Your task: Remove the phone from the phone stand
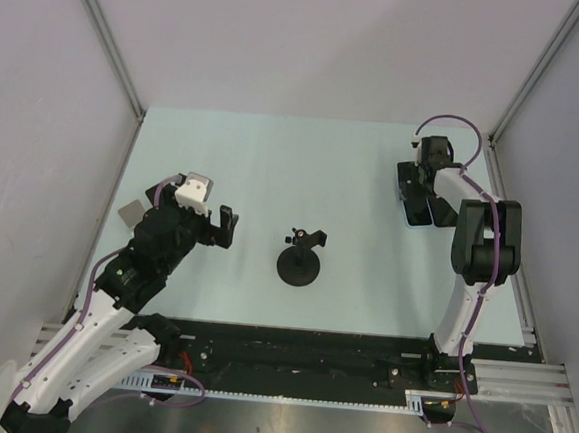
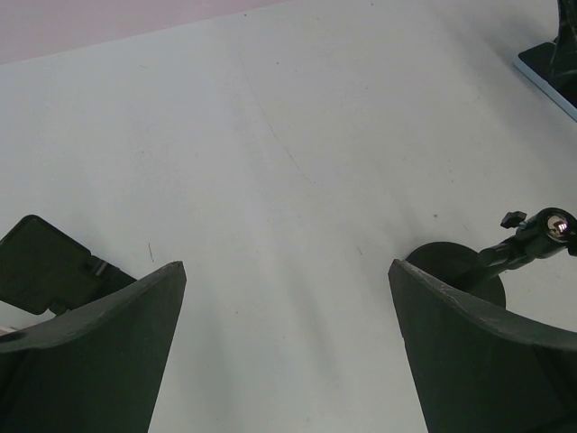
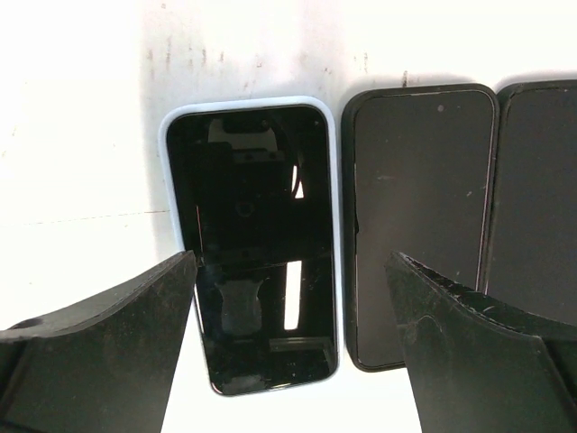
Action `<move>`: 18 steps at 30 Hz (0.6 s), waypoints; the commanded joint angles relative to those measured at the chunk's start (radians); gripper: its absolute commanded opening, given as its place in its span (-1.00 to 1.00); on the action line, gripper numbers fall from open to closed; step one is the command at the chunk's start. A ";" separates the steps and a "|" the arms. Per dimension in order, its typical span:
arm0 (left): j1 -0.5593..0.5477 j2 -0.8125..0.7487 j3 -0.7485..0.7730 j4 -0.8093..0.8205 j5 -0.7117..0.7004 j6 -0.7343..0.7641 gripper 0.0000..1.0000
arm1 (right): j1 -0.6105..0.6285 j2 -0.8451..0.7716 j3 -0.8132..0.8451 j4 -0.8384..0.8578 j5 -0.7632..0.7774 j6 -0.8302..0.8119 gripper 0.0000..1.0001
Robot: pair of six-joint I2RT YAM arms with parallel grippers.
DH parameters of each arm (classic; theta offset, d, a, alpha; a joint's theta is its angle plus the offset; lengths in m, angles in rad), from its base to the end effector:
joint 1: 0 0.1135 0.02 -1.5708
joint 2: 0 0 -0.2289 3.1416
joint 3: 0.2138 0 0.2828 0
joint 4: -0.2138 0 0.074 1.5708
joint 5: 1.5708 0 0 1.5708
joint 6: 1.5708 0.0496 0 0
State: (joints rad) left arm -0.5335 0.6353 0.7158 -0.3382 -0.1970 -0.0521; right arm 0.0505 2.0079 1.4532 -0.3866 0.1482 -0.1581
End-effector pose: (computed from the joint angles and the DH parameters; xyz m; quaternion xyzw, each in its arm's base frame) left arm 0.1987 -0.1061 0.3001 0.1296 0.7798 -0.1007 0.6041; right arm 0.4557 0.0157 0.1269 -0.0759 0.9455 -0.0869 0.3045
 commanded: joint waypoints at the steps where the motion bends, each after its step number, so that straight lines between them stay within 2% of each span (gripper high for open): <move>1: 0.007 0.003 -0.001 0.034 0.030 0.011 0.99 | 0.029 -0.064 -0.005 0.035 -0.019 -0.003 0.81; 18: 0.007 0.010 -0.003 0.034 0.028 0.011 0.99 | 0.035 0.048 -0.004 0.040 0.119 0.005 0.82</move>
State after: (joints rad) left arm -0.5335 0.6476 0.7155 -0.3382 -0.1947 -0.0521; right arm 0.0998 2.0293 1.4532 -0.3679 0.2043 -0.1581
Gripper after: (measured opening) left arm 0.996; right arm 0.907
